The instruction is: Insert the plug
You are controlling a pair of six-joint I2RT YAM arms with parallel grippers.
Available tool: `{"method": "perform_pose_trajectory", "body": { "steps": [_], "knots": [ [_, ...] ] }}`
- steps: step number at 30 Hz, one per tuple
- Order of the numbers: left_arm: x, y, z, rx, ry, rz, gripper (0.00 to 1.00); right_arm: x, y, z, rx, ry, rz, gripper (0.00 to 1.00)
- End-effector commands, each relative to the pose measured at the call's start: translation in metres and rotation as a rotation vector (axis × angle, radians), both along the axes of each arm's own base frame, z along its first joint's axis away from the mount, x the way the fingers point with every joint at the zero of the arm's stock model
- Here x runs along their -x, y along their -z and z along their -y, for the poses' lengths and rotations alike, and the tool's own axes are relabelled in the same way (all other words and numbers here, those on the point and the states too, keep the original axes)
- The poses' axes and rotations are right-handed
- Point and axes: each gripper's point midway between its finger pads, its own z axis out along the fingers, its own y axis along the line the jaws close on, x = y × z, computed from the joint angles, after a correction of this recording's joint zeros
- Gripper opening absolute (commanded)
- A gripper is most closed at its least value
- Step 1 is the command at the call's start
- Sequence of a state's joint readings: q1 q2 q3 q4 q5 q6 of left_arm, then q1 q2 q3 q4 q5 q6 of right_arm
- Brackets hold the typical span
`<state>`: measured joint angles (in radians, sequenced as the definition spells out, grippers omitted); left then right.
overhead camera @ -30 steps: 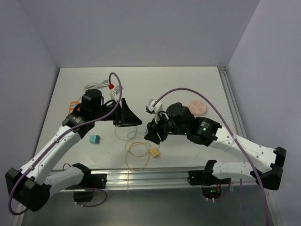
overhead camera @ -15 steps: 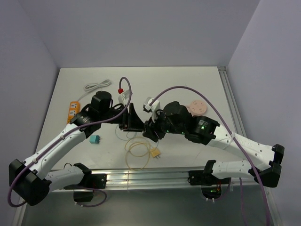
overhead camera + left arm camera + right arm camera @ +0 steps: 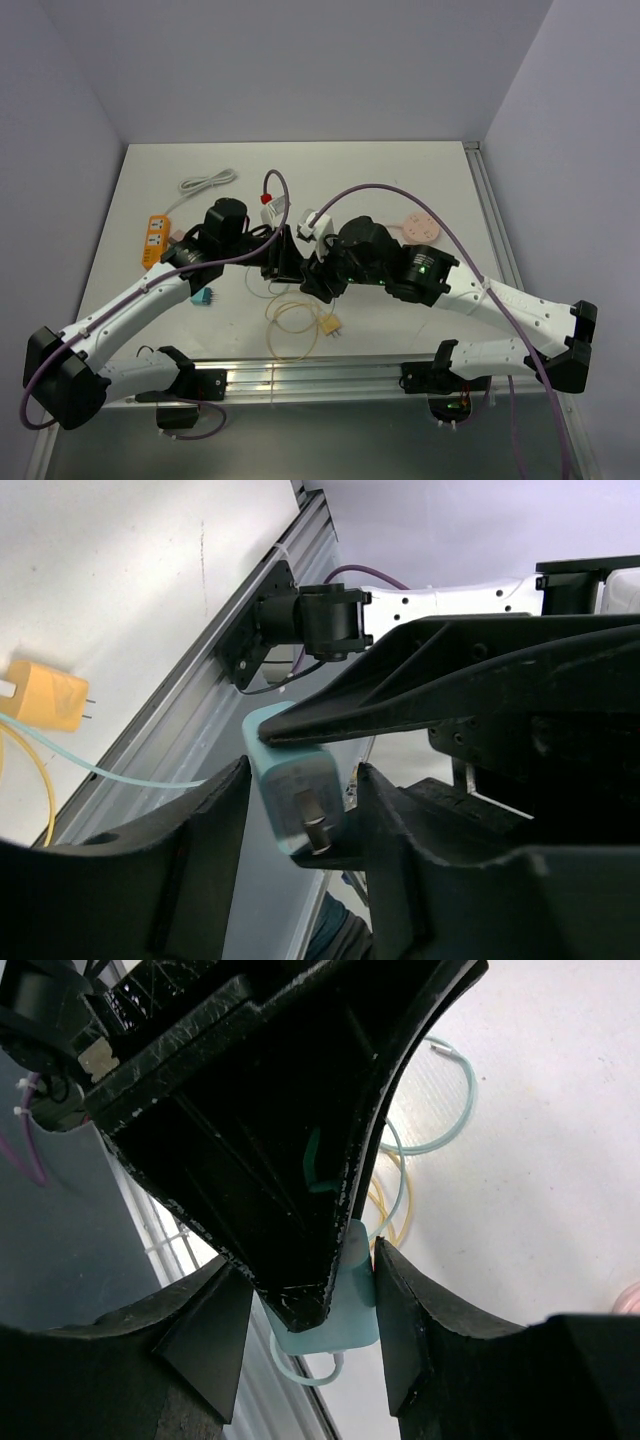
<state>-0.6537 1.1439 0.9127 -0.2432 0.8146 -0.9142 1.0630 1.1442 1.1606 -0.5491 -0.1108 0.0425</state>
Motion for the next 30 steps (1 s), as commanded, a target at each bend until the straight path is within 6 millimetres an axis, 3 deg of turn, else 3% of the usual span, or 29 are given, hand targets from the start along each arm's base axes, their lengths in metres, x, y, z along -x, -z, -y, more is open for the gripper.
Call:
{"method": "perform_pose_trajectory", "body": {
  "steps": [1, 5, 7, 10, 12, 14, 16, 17, 23, 30],
  "knots": [
    [0.008, -0.006, 0.005, 0.041, 0.051, 0.019, 0.47, -0.012, -0.032, -0.011, -0.077, 0.026, 0.071, 0.00],
    [0.011, -0.011, 0.005, 0.055, 0.072, 0.045, 0.22, -0.015, -0.034, -0.010, -0.074, 0.052, 0.070, 0.00],
    [0.012, -0.013, 0.006, 0.079, 0.079, 0.042, 0.01, -0.015, -0.035, -0.009, -0.092, 0.063, 0.064, 0.00],
    [0.017, -0.015, 0.006, 0.114, 0.094, 0.028, 0.00, -0.013, -0.035, -0.009, -0.114, 0.076, 0.052, 0.05],
    [0.018, -0.018, 0.004, 0.124, 0.086, 0.042, 0.00, -0.014, -0.033, -0.008, -0.124, 0.094, 0.042, 0.30],
    [0.017, -0.019, 0.003, 0.114, 0.075, 0.056, 0.00, -0.015, -0.032, -0.007, -0.123, 0.108, 0.028, 0.49],
    [0.014, -0.026, 0.003, 0.115, 0.063, 0.102, 0.00, -0.013, -0.033, -0.006, -0.124, 0.124, 0.009, 0.56],
    [0.012, -0.027, 0.002, 0.106, 0.054, 0.112, 0.00, -0.013, -0.033, -0.005, -0.127, 0.131, 0.003, 0.68],
    [-0.004, -0.034, -0.002, 0.066, -0.027, 0.238, 0.00, -0.005, -0.042, 0.007, -0.169, 0.157, -0.027, 0.79],
    [-0.017, -0.038, -0.009, 0.039, -0.074, 0.337, 0.00, -0.001, -0.048, 0.036, -0.243, 0.218, -0.109, 0.79]
  ]
}}
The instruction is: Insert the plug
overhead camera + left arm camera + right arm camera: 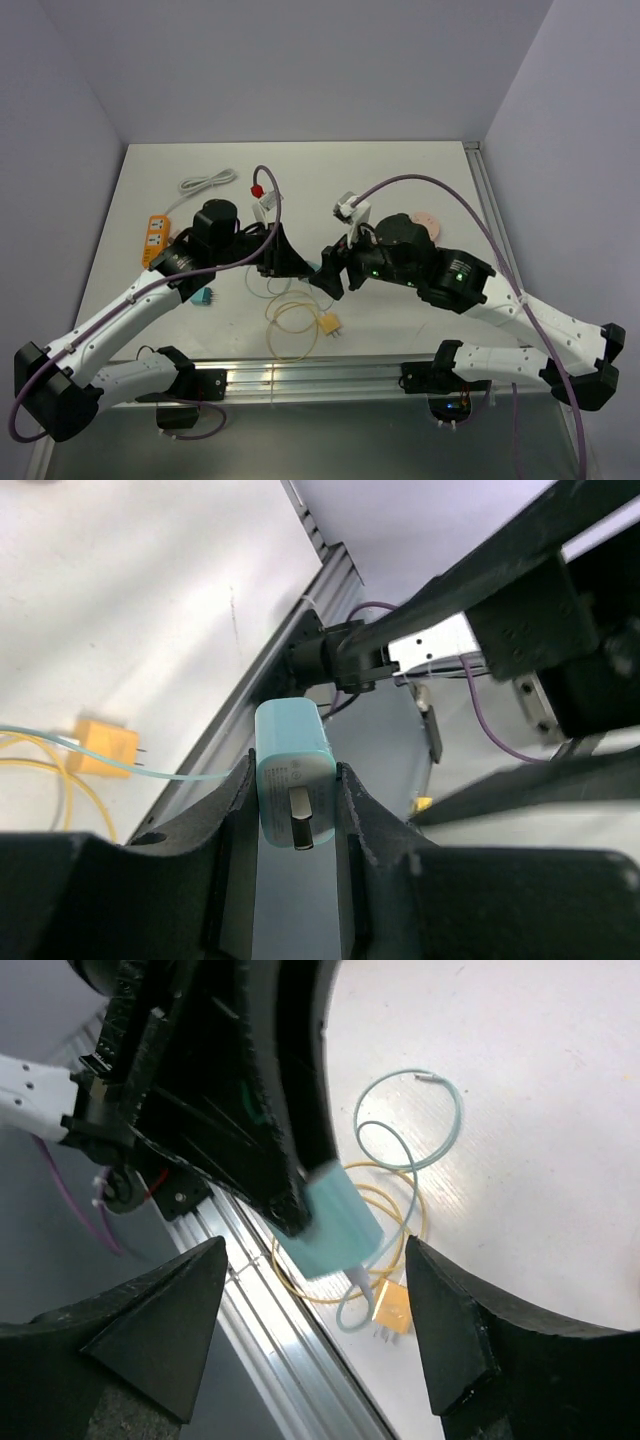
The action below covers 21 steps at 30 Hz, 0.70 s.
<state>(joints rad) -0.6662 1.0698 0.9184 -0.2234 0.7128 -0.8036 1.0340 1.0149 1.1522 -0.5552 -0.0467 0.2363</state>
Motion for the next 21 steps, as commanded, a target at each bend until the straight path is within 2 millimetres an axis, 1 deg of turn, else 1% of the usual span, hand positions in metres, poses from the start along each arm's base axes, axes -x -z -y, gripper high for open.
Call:
{"method": "perform_pose_trajectory", "body": {
  "steps": [1, 2, 3, 4, 5, 6, 7, 8, 9, 10, 11, 12, 14, 15, 16, 18, 20, 21],
  "knots": [
    [-0.008, -0.023, -0.004, 0.030, -0.021, 0.135, 0.00, 0.002, -0.013, 0.014, -0.108, 0.031, -0.050, 0.78],
    [-0.007, -0.026, -0.005, 0.040, -0.020, 0.145, 0.00, 0.010, -0.014, 0.012, -0.138, -0.022, -0.083, 0.77],
    [-0.005, -0.026, -0.005, 0.050, -0.005, 0.141, 0.00, 0.016, -0.012, 0.016, -0.167, -0.040, -0.107, 0.76],
    [-0.005, -0.031, -0.005, 0.071, -0.001, 0.158, 0.00, 0.016, -0.018, 0.016, -0.208, -0.060, -0.104, 0.73],
    [-0.004, -0.033, -0.005, 0.083, 0.010, 0.162, 0.00, 0.010, -0.019, 0.022, -0.232, -0.049, -0.110, 0.72],
    [-0.002, -0.035, -0.005, 0.100, 0.019, 0.166, 0.00, 0.023, -0.015, 0.022, -0.257, -0.118, -0.143, 0.70],
    [0.004, -0.039, -0.005, 0.124, 0.053, 0.169, 0.00, 0.022, -0.019, 0.022, -0.286, -0.133, -0.133, 0.68],
    [0.007, -0.048, -0.005, 0.160, 0.071, 0.200, 0.00, 0.018, -0.019, 0.025, -0.301, -0.133, -0.141, 0.67],
    [0.012, -0.050, -0.005, 0.181, 0.090, 0.195, 0.00, 0.024, -0.016, 0.023, -0.314, -0.170, -0.168, 0.67],
    [0.018, -0.054, -0.005, 0.202, 0.126, 0.198, 0.00, 0.023, -0.019, 0.022, -0.333, -0.184, -0.164, 0.65],
    [0.022, -0.063, -0.005, 0.236, 0.141, 0.237, 0.00, 0.022, -0.020, 0.021, -0.342, -0.192, -0.169, 0.65],
    [0.025, -0.064, -0.007, 0.247, 0.152, 0.237, 0.00, 0.023, -0.019, 0.019, -0.350, -0.206, -0.182, 0.65],
    [0.031, -0.069, -0.008, 0.270, 0.178, 0.256, 0.00, 0.025, -0.025, 0.015, -0.372, -0.242, -0.179, 0.64],
    [0.033, -0.072, -0.009, 0.280, 0.180, 0.270, 0.00, 0.026, -0.026, 0.013, -0.381, -0.254, -0.190, 0.64],
    [0.034, -0.075, -0.010, 0.287, 0.182, 0.280, 0.00, 0.025, -0.032, 0.011, -0.401, -0.268, -0.176, 0.64],
    [0.037, -0.079, -0.011, 0.300, 0.191, 0.289, 0.01, 0.030, -0.035, 0.008, -0.423, -0.308, -0.199, 0.64],
    [0.039, -0.083, -0.012, 0.312, 0.195, 0.301, 0.00, 0.035, -0.044, 0.005, -0.456, -0.355, -0.190, 0.64],
    [0.040, -0.084, -0.012, 0.314, 0.194, 0.302, 0.00, 0.036, -0.044, 0.003, -0.468, -0.361, -0.211, 0.64]
  ]
}}
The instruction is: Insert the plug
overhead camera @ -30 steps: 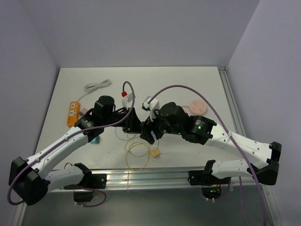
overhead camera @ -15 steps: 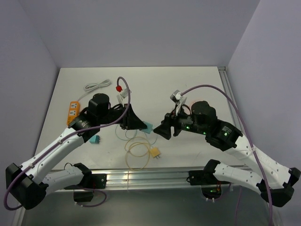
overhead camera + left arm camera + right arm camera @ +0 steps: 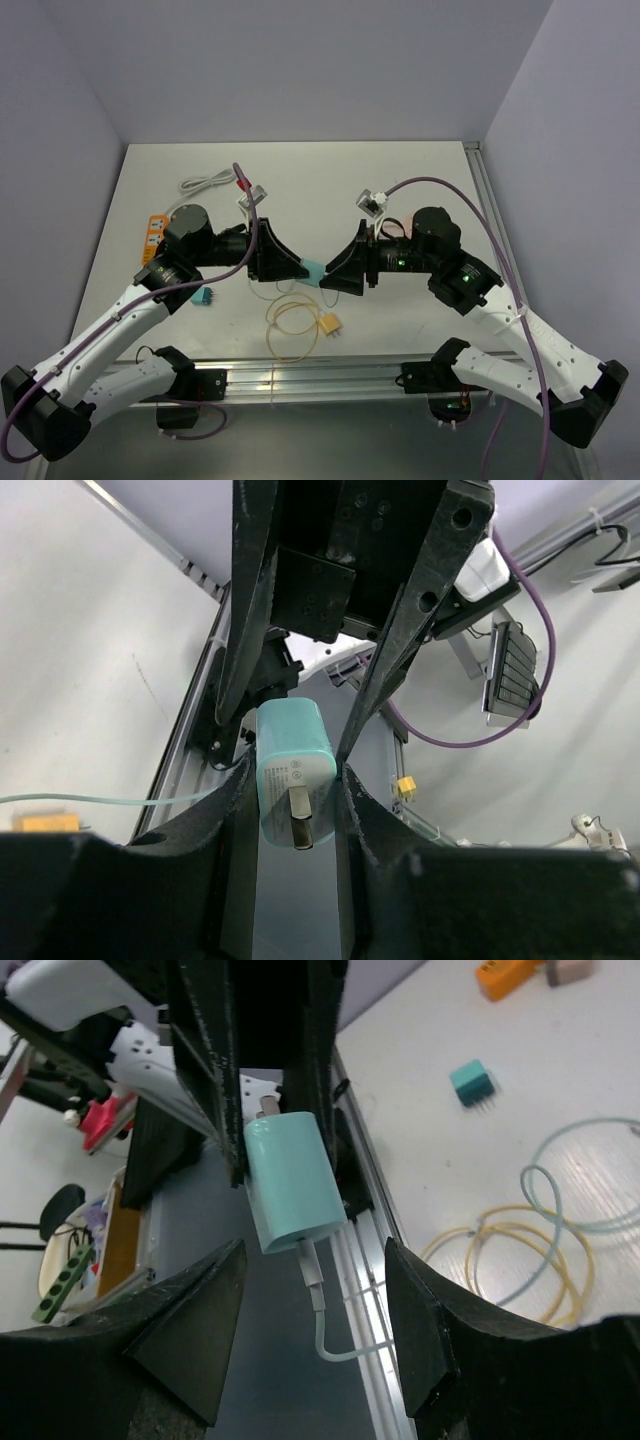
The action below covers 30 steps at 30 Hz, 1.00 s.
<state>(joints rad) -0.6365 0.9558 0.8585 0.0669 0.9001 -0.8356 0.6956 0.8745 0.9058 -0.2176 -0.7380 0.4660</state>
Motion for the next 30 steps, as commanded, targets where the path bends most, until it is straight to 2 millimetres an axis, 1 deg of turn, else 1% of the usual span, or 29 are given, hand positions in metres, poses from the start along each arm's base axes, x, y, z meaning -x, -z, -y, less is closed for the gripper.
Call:
{"method": "perform_pose_trajectory", "body": {
  "steps": [1, 4, 6, 14, 17, 18, 22, 26, 30],
  "knots": [
    [0.011, -0.026, -0.004, 0.080, 0.044, 0.088, 0.00, 0.012, -0.028, -0.007, -0.123, -0.101, 0.035, 0.64],
    [0.014, -0.030, -0.004, 0.100, 0.056, 0.092, 0.00, 0.013, -0.028, -0.010, -0.132, -0.120, 0.012, 0.64],
    [0.014, -0.030, -0.004, 0.102, 0.057, 0.091, 0.00, 0.013, -0.034, -0.011, -0.162, -0.128, 0.020, 0.63],
    [0.010, -0.036, -0.003, 0.124, 0.036, 0.089, 0.00, 0.012, -0.041, -0.018, -0.205, -0.147, -0.009, 0.56],
    [0.010, -0.040, -0.003, 0.141, 0.032, 0.088, 0.00, 0.010, -0.041, -0.019, -0.216, -0.136, -0.008, 0.53],
    [0.010, -0.040, -0.003, 0.143, 0.034, 0.086, 0.00, 0.010, -0.044, -0.019, -0.226, -0.132, 0.001, 0.49],
    [0.009, -0.038, -0.002, 0.139, 0.034, 0.081, 0.00, 0.010, -0.049, -0.017, -0.251, -0.116, 0.012, 0.43],
    [0.009, -0.036, -0.002, 0.140, 0.031, 0.074, 0.00, 0.010, -0.053, -0.015, -0.270, -0.098, 0.029, 0.41],
    [0.008, -0.036, -0.001, 0.143, 0.029, 0.070, 0.00, 0.009, -0.055, -0.015, -0.285, -0.096, 0.031, 0.45]
  ]
}}
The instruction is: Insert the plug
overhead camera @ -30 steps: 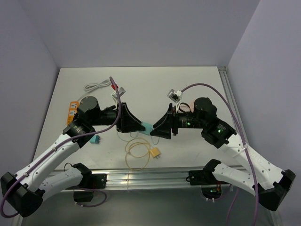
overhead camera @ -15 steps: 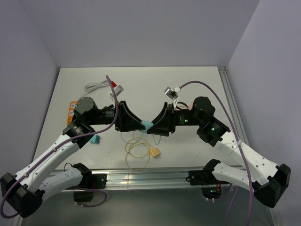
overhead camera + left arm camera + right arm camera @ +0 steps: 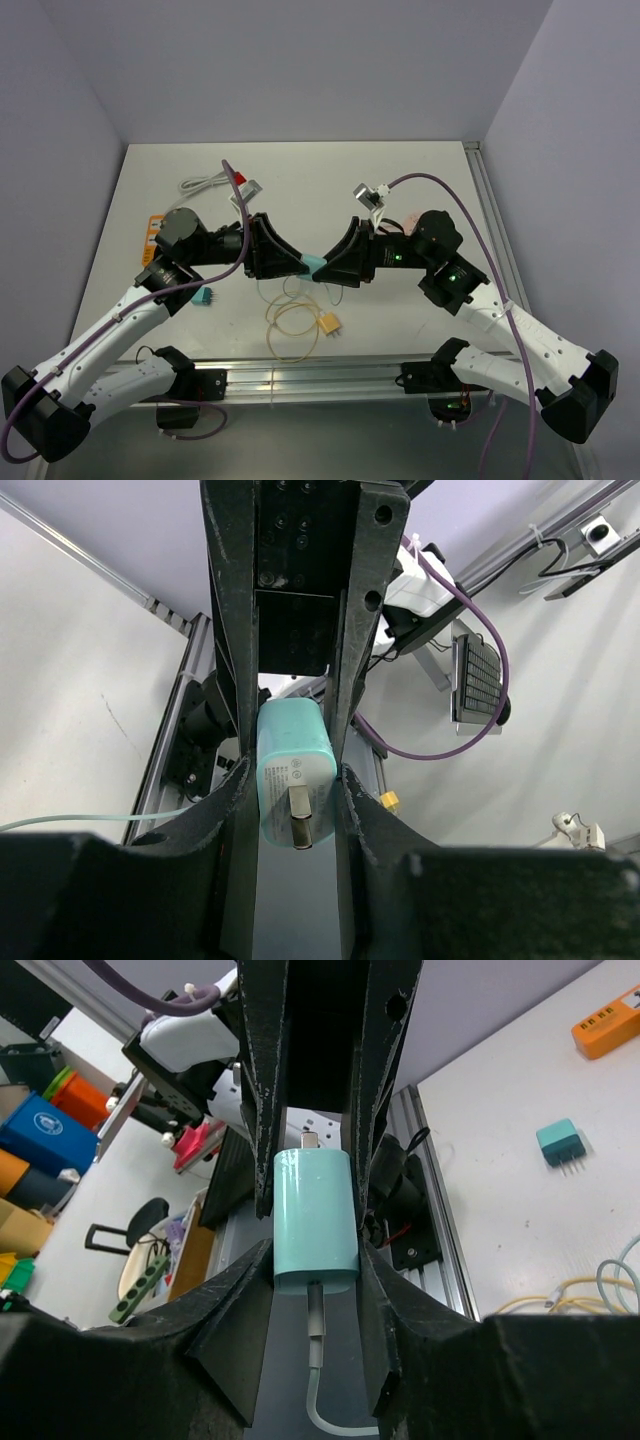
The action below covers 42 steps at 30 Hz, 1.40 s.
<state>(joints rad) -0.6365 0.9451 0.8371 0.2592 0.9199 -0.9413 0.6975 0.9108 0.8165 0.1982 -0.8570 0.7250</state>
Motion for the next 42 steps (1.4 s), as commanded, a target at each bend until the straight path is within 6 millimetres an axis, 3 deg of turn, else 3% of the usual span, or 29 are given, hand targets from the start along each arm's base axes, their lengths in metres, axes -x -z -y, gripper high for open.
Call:
{"method": "perform_pose_trajectory", "body": {
  "steps": [1, 5, 8, 9, 10, 12, 13, 14, 15, 17, 18, 19, 23, 24, 26, 27, 28, 30, 35, 39, 42],
  "knots": [
    [0.003, -0.009, -0.002, 0.036, 0.006, 0.030, 0.00, -0.001, -0.020, 0.002, -0.071, 0.023, 0.064, 0.46],
    [0.003, -0.009, -0.002, 0.039, 0.001, 0.032, 0.00, -0.001, -0.021, 0.001, -0.083, 0.013, 0.052, 0.44],
    [0.001, -0.008, -0.002, 0.032, -0.004, 0.028, 0.00, 0.001, -0.026, 0.000, -0.098, 0.006, 0.058, 0.25],
    [0.000, -0.008, -0.001, 0.029, -0.011, 0.028, 0.00, 0.002, -0.025, 0.000, -0.097, -0.005, 0.056, 0.06],
    [-0.003, -0.007, -0.001, 0.025, -0.030, 0.027, 0.00, 0.001, -0.024, -0.001, -0.093, -0.004, 0.050, 0.00],
    [-0.009, -0.003, -0.001, -0.006, -0.067, 0.021, 0.04, -0.001, -0.022, -0.001, -0.076, 0.002, 0.037, 0.00],
    [-0.016, -0.006, -0.001, -0.015, -0.110, 0.038, 0.11, -0.003, -0.024, 0.000, -0.074, 0.020, 0.052, 0.00],
    [-0.022, -0.004, -0.002, -0.033, -0.145, 0.030, 0.38, -0.004, -0.024, 0.000, -0.066, 0.032, 0.053, 0.00],
    [-0.026, 0.006, -0.004, -0.078, -0.179, -0.007, 0.52, -0.005, -0.018, 0.001, -0.039, 0.046, 0.033, 0.00],
    [-0.040, 0.005, -0.009, -0.104, -0.277, 0.011, 0.82, -0.013, -0.020, 0.005, -0.019, 0.108, 0.051, 0.00],
    [-0.042, 0.011, -0.012, -0.134, -0.302, -0.005, 0.86, -0.016, -0.011, 0.007, 0.025, 0.128, 0.018, 0.00],
    [-0.045, 0.007, -0.016, -0.136, -0.340, 0.014, 0.93, -0.019, -0.014, 0.009, 0.035, 0.152, 0.032, 0.00],
    [-0.061, 0.011, -0.036, -0.195, -0.509, 0.014, 0.99, -0.050, 0.000, 0.025, 0.135, 0.318, -0.017, 0.00],
    [-0.069, 0.010, -0.045, -0.205, -0.583, 0.015, 0.99, -0.054, 0.013, 0.031, 0.197, 0.350, -0.060, 0.00],
    [-0.073, 0.014, -0.054, -0.243, -0.643, 0.009, 0.99, -0.080, 0.016, 0.048, 0.247, 0.473, -0.081, 0.00],
    [-0.078, 0.015, -0.060, -0.253, -0.682, 0.009, 1.00, -0.084, 0.027, 0.057, 0.301, 0.510, -0.129, 0.00],
    [-0.078, 0.013, -0.064, -0.251, -0.701, 0.016, 0.99, -0.092, 0.027, 0.063, 0.321, 0.544, -0.142, 0.00],
    [-0.077, 0.013, -0.069, -0.259, -0.725, 0.013, 0.99, -0.112, 0.043, 0.091, 0.396, 0.673, -0.228, 0.00],
    [-0.068, 0.016, -0.070, -0.241, -0.704, 0.001, 0.98, -0.150, 0.081, 0.148, 0.527, 0.872, -0.443, 0.00],
    [-0.062, 0.023, -0.068, -0.228, -0.671, -0.007, 0.98, -0.159, 0.115, 0.182, 0.649, 0.957, -0.561, 0.00],
    [-0.063, 0.029, -0.068, -0.257, -0.673, -0.004, 0.98, -0.171, 0.124, 0.208, 0.698, 1.067, -0.627, 0.00]
  ]
}}
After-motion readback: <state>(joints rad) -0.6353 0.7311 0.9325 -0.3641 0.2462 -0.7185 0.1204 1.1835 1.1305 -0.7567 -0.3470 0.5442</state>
